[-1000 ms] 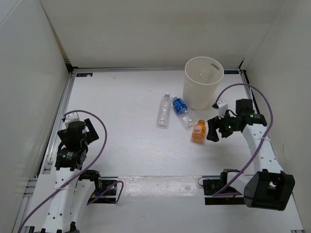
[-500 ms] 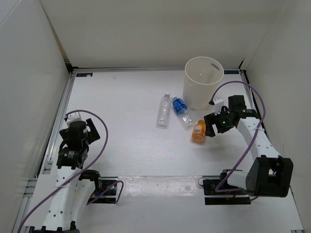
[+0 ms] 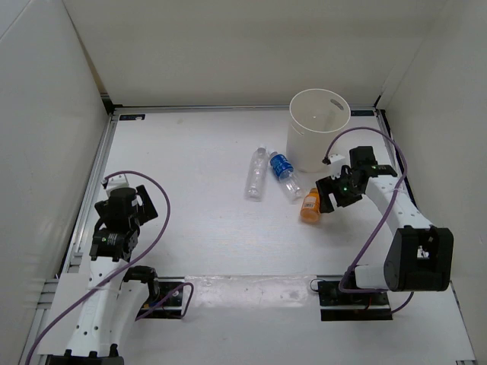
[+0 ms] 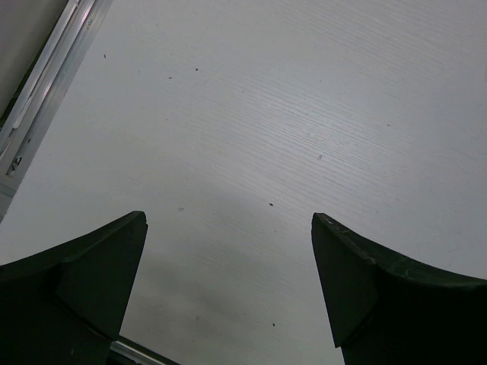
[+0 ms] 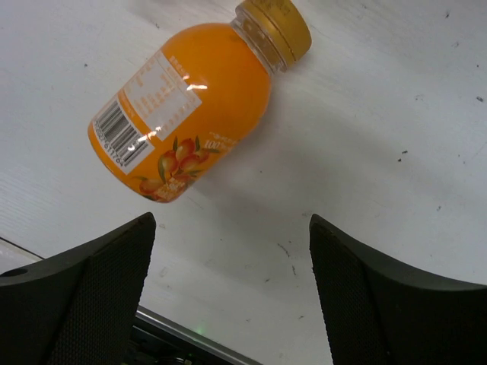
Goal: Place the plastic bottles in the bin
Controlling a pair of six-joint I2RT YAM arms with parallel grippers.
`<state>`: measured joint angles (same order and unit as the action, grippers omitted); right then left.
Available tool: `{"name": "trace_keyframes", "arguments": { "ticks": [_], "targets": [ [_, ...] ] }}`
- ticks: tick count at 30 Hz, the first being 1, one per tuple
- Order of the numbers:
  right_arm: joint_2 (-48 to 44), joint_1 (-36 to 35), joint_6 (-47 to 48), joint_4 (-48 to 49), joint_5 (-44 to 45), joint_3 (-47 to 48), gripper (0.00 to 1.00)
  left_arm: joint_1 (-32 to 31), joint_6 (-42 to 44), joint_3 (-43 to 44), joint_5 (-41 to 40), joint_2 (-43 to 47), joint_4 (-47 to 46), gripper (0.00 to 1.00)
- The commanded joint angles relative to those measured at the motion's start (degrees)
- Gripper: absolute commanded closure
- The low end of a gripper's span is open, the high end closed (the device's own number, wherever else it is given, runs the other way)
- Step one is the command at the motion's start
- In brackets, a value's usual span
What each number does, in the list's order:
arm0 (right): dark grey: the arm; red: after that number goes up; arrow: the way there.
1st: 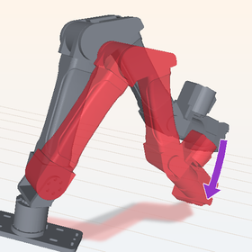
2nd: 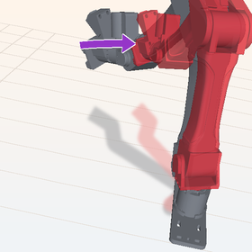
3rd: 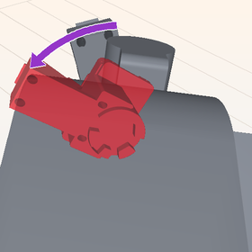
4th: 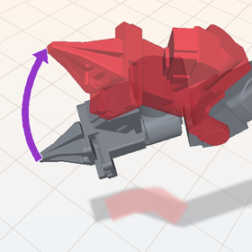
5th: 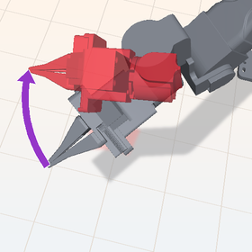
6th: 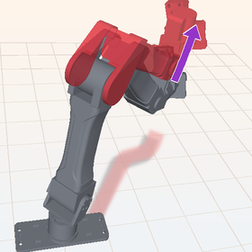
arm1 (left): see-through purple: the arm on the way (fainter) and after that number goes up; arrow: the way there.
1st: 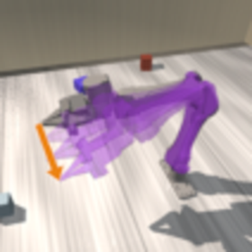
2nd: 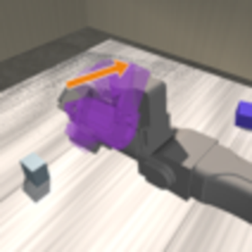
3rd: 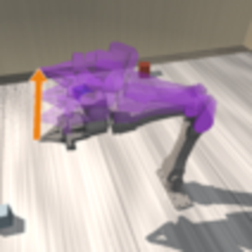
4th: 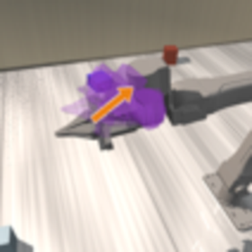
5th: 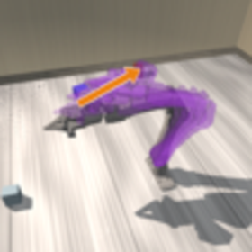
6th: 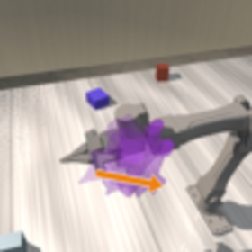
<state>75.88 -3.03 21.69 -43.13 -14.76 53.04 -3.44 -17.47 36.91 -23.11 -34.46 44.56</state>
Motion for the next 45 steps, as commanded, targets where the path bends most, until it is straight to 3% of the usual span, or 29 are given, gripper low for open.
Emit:
{"name": "trace_keyframes", "arguments": {
  "ticks": [1, 7, 12, 23, 29, 37, 45],
  "targets": [
    [1.6, 0.4, -1.7, 0.0, -2.1, 4.6, 0.13, 0.3, -0.4, -0.2, -0.3, 0.9, -0.4, 0.0],
    [3.6, 0.0, -4.8, -1.1, -7.9, 8.0, 0.1, 0.3, -0.5, -0.1, -0.1, 1.3, -0.1, 0.0],
    [6.5, -1.6, -11.5, -1.7, -5.5, 11.6, 0.1, 0.4, -1.0, 0.3, -0.2, 1.2, 0.4, 0.0],
    [8.8, -2.5, -20.3, -3.5, -6.4, 9.3, 0.1, -0.2, -0.9, 0.3, -1.2, 2.2, 0.4, 0.0],
    [8.3, -0.1, -31.4, -4.6, -13.7, 5.6, 0.1, -0.2, -1.5, 0.4, -3.3, 3.3, 1.2, 0.0],
    [13.4, -0.4, -38.5, -2.7, -10.1, 3.8, 0.1, -1.0, -1.9, 0.3, -4.7, 4.9, 1.7, 0.0],
    [19.1, -3.8, -43.0, -2.8, -8.8, 9.7, 0.1, -3.0, -2.7, 0.3, -6.2, 6.5, 2.5, 0.0]
  ]
}}
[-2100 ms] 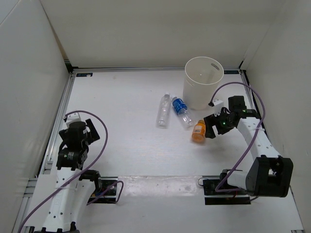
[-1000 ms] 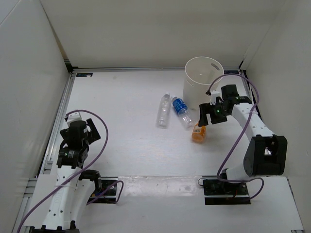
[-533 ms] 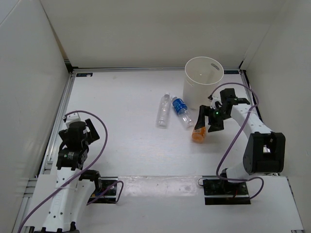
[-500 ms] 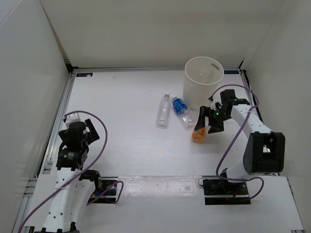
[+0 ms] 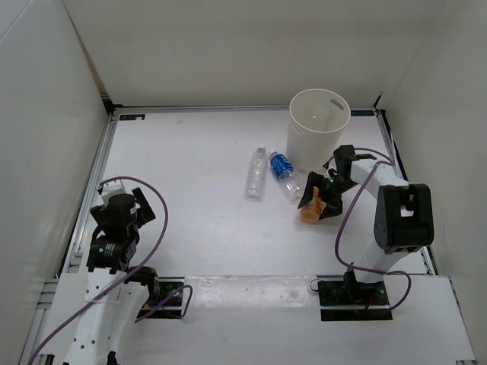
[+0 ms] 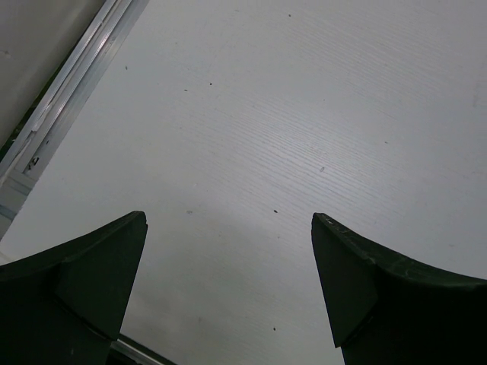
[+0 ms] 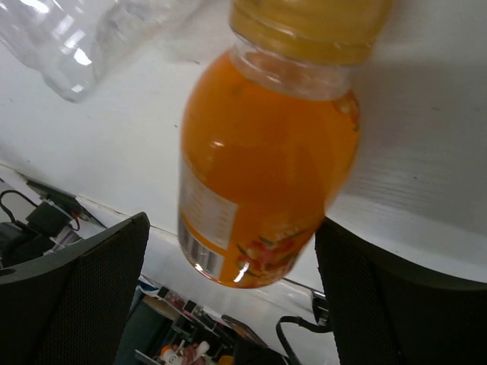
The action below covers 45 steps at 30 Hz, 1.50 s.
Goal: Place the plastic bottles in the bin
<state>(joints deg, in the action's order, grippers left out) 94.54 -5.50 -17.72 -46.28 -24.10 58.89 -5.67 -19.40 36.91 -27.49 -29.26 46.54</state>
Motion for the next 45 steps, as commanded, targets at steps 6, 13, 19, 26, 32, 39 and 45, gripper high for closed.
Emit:
{"name": "trace_keyframes", "arguments": {
  "ticks": [6, 13, 19, 26, 32, 39, 45],
  "targets": [
    [1.5, -3.4, -5.6, 0.4, -0.6, 3.3, 0.1, -1.8, -1.5, 0.4, -3.4, 2.1, 1.3, 0.0],
    [3.5, -2.9, -8.3, -0.2, -0.9, 5.1, 0.1, -2.2, -2.2, 0.3, -4.4, 1.9, 1.4, 0.0],
    [8.5, -2.8, -11.0, 2.2, -3.1, 7.5, 0.1, -2.2, -2.7, 0.4, -4.4, 1.6, 1.7, 0.0],
    [8.9, -2.1, -13.7, 3.8, -4.6, 5.7, 0.1, -2.2, -2.8, 0.4, -4.7, 1.0, 1.7, 0.0],
    [8.8, 0.4, -16.3, 4.5, -6.8, 4.6, 0.1, -2.2, -3.0, 0.4, -4.9, 0.6, 1.7, 0.0],
    [9.6, 4.7, -23.7, 9.0, -14.4, 0.0, 0.1, -2.2, -3.2, 0.4, -4.8, 0.6, 1.8, 0.0],
    [11.0, 4.9, -27.6, 11.5, -16.9, -1.6, 0.11, -2.3, -3.5, 0.4, -5.1, 0.3, 1.8, 0.0]
  ]
}}
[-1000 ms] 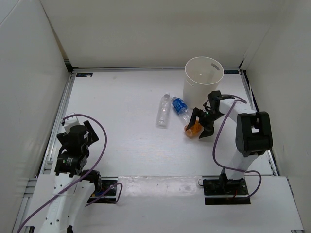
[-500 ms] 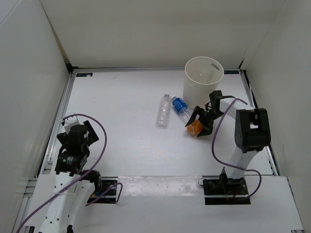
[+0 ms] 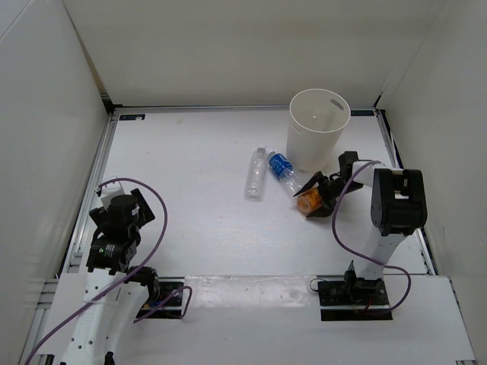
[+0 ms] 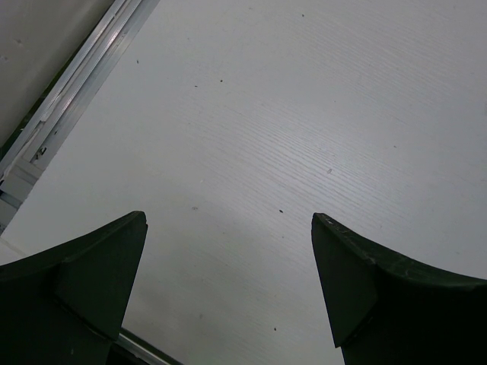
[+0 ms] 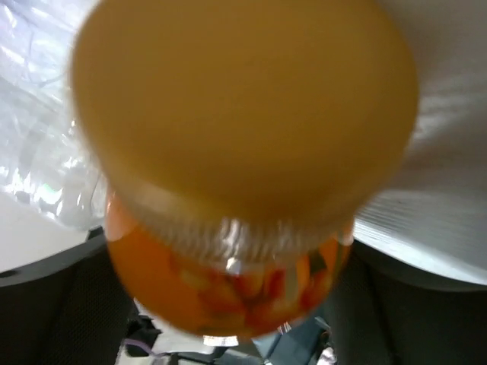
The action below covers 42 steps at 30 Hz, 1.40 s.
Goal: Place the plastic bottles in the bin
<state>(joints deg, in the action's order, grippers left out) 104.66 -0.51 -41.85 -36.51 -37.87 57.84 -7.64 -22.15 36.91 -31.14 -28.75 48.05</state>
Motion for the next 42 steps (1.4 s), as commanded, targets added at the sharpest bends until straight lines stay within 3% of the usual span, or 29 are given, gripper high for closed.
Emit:
{"name": "trace_keyframes", "arguments": {
  "ticks": [1, 6, 9, 14, 30, 33, 36, 40, 42],
  "targets": [
    [1.1, -0.3, -3.8, 1.6, -3.2, -0.5, 0.15, -0.3, -1.0, 0.4, -1.4, -0.2, 0.5, 0.0],
    [2.6, -1.3, -6.0, 2.1, -4.8, -0.4, 0.19, -0.2, -1.0, 0.4, -1.6, -0.2, 0.6, 0.0],
    [2.0, -1.5, -7.1, 2.5, -5.8, -1.8, 0.27, -0.2, -1.0, 0.6, -1.4, 0.2, 0.8, 0.0],
    [0.1, -1.1, -7.9, 3.7, -7.2, -5.3, 0.33, -0.8, -0.6, 0.4, -1.6, 0.3, 0.4, 0.0],
    [-4.3, -0.1, -6.7, 7.0, -8.0, -9.7, 0.43, -1.6, 0.8, 0.0, -0.3, -1.4, -1.4, 0.0],
    [-4.4, -0.4, -6.9, 7.9, -8.2, -10.3, 0.48, -1.6, 1.0, -0.2, -0.2, -1.7, -1.5, 0.0],
    [-4.8, -1.0, -7.5, 8.7, -8.3, -11.3, 0.61, -1.6, 1.0, -0.2, -0.2, -1.7, -1.6, 0.0],
    [-5.5, -0.5, -9.0, 11.1, -9.1, -14.2, 0.64, -1.6, 0.8, -0.2, -0.3, -1.2, -1.2, 0.0],
    [-5.8, -0.1, -9.0, 11.1, -8.7, -15.3, 0.76, -1.7, 0.7, -0.2, -0.5, -0.5, -1.1, 0.0]
  ]
}}
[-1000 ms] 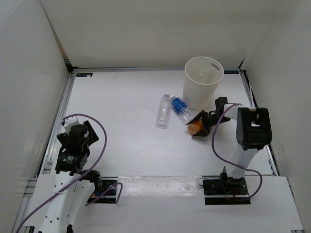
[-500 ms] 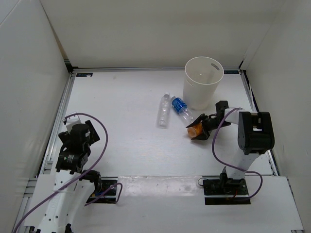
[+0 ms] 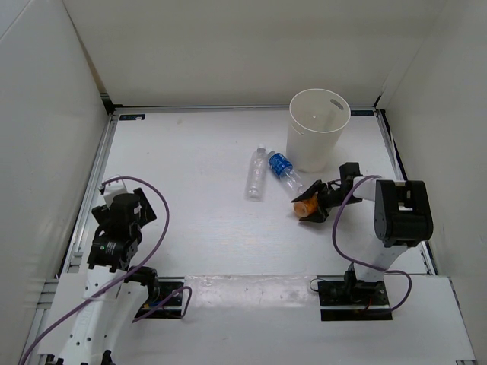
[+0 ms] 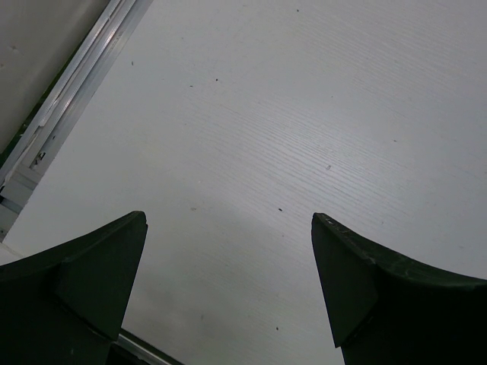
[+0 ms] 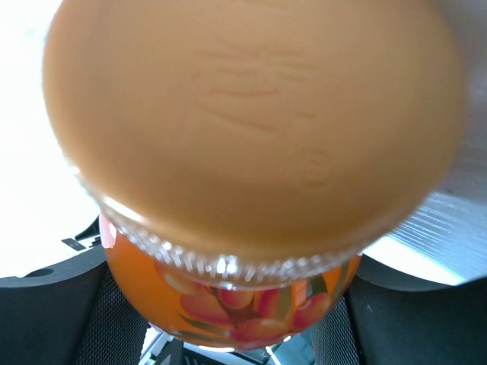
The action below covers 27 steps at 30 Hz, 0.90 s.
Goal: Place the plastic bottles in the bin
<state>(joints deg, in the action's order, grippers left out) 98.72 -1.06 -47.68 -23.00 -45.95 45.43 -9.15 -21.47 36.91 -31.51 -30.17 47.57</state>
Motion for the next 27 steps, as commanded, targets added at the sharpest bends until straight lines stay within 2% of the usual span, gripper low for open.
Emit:
{"name": "trace_keyframes", "arguments": {
  "ticks": [1, 3, 8, 12, 23, 25, 26, 27],
  "targets": [
    [-0.3, 0.4, -3.1, -2.4, -0.5, -3.2, 0.78, -0.2, 0.1, -0.3, -0.3, 0.8, -0.6, 0.0],
    [-0.6, 0.4, -2.5, -2.7, -0.1, -3.8, 0.78, -0.3, 0.0, -0.3, -0.4, 0.6, -0.7, 0.0],
    [-1.8, 0.4, -2.3, -2.7, 0.6, -4.4, 0.94, -0.1, -0.1, -0.2, -0.3, 0.0, -0.7, 0.0],
    [-3.3, 2.6, -1.5, -4.3, 0.8, -4.8, 1.0, -0.1, -0.1, -0.2, -0.4, -0.1, -1.0, 0.0],
    [-6.3, 4.0, -0.4, -4.2, -0.1, -6.3, 1.0, -0.2, 0.4, -0.3, 0.5, -0.8, -1.3, 0.0],
    [-7.6, 4.3, 0.4, -6.9, -2.6, -4.7, 1.0, -0.2, 0.3, -0.4, 0.4, -0.7, -1.3, 0.0],
    [-8.6, 4.3, 3.8, -8.9, -2.9, -3.6, 1.0, -0.3, 0.3, -0.4, 0.5, -0.5, -1.4, 0.0],
    [-9.0, 3.9, 5.3, -10.6, -3.3, 0.4, 1.0, -0.2, 0.4, -0.4, 0.5, -0.3, -1.3, 0.0]
  ]
}}
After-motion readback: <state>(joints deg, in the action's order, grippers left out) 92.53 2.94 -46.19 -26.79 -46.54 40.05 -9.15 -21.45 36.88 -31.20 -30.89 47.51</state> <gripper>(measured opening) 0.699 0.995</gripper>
